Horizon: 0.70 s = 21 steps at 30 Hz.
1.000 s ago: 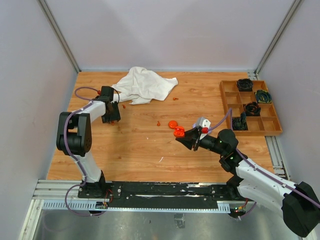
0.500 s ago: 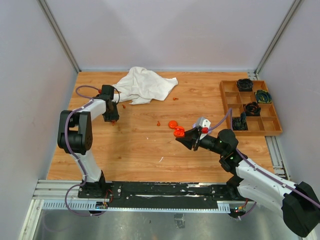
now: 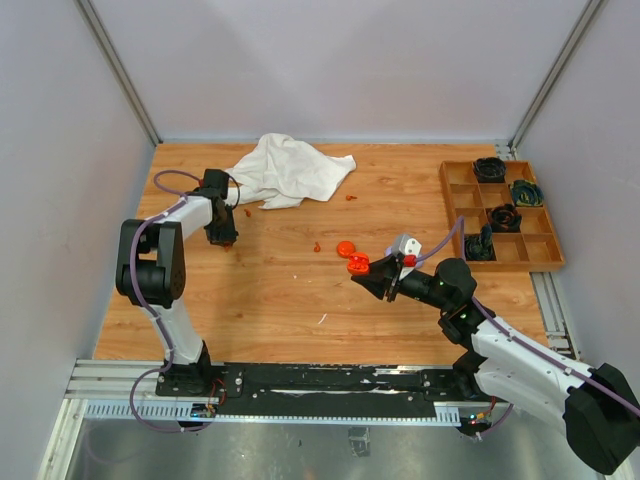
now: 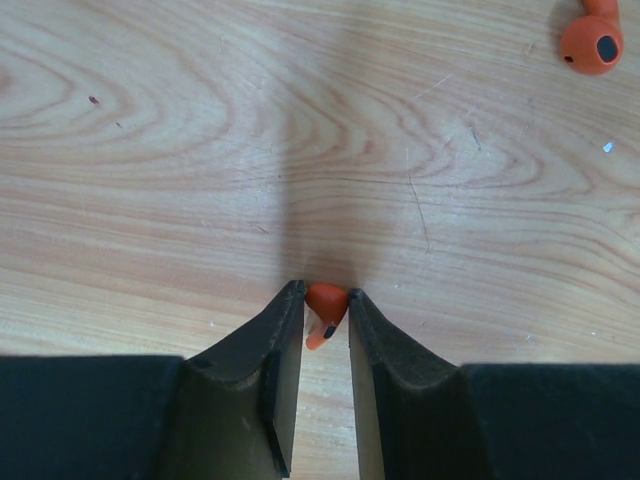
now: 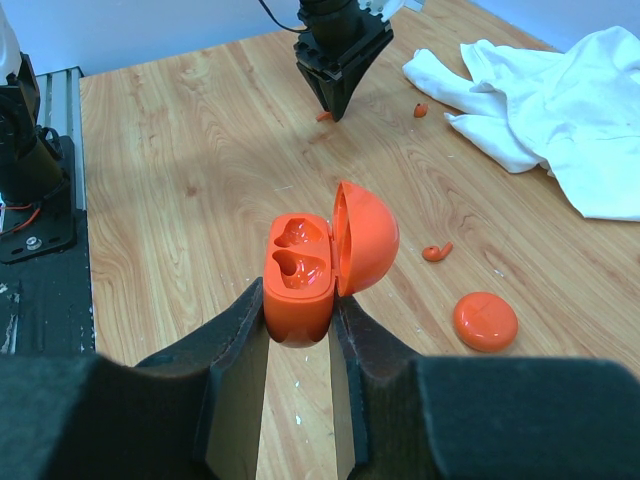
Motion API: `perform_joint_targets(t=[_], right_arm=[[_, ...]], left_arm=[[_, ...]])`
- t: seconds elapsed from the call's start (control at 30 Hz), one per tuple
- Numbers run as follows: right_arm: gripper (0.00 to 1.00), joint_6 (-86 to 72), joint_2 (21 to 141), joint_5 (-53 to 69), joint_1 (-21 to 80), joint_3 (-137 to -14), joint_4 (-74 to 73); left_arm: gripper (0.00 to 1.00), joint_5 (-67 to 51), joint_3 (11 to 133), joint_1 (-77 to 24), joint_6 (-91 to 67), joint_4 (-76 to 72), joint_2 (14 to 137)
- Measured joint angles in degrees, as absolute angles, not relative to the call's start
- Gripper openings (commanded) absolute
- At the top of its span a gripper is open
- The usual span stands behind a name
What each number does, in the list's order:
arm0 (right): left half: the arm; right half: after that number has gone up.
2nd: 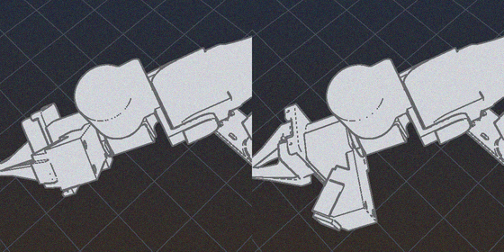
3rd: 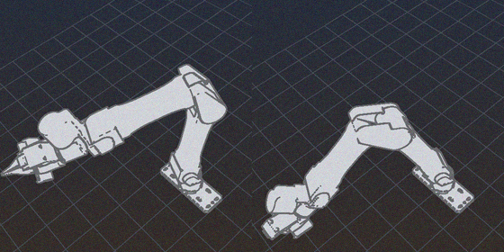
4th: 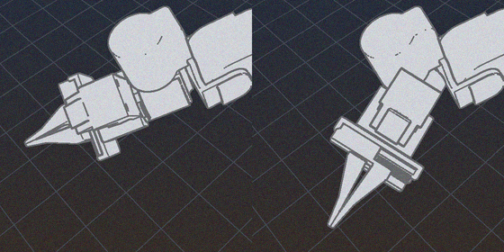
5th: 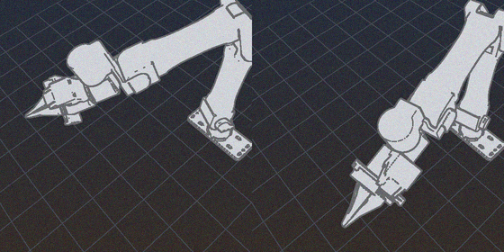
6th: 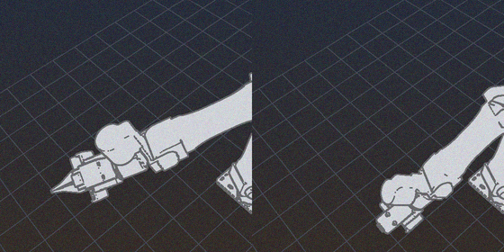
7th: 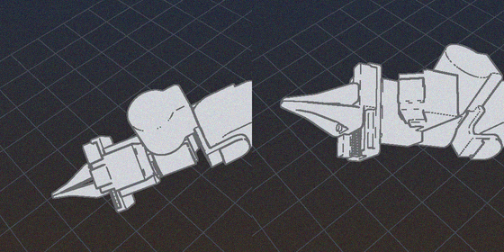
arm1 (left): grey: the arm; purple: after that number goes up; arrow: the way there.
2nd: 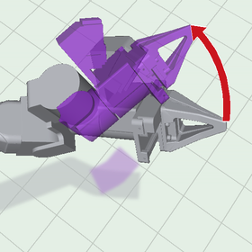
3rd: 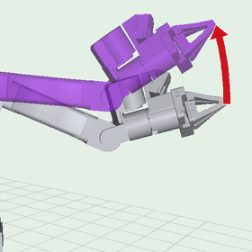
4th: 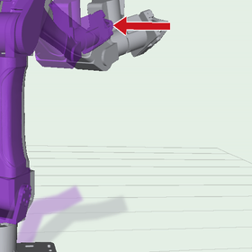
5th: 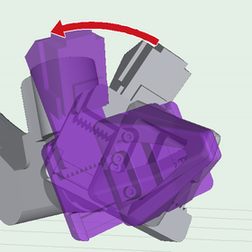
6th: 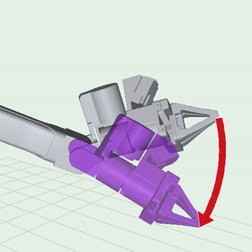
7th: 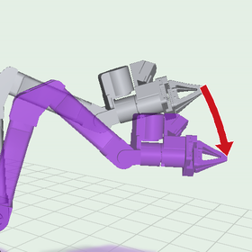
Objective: Insert the wireless bluetooth earbuds into the charging case
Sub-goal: Pick up the earbud from the center of the board.
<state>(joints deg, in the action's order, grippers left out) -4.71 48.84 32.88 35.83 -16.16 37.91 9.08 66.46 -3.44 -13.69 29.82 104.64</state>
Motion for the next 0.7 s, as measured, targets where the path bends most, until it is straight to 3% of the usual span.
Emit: perform_joint_targets(t=[0.33,0.7], right_arm=[[0.01,-4.7,48.8,32.9,35.9,-16.2,37.9],[0.01,-4.6,51.6,33.7,35.9,-16.9,37.7]], left_arm=[[0.19,6.4,65.4,-3.3,-13.2,28.5,103.9],[0.18,-2.3,54.2,-5.6,-18.8,20.9,94.3]])
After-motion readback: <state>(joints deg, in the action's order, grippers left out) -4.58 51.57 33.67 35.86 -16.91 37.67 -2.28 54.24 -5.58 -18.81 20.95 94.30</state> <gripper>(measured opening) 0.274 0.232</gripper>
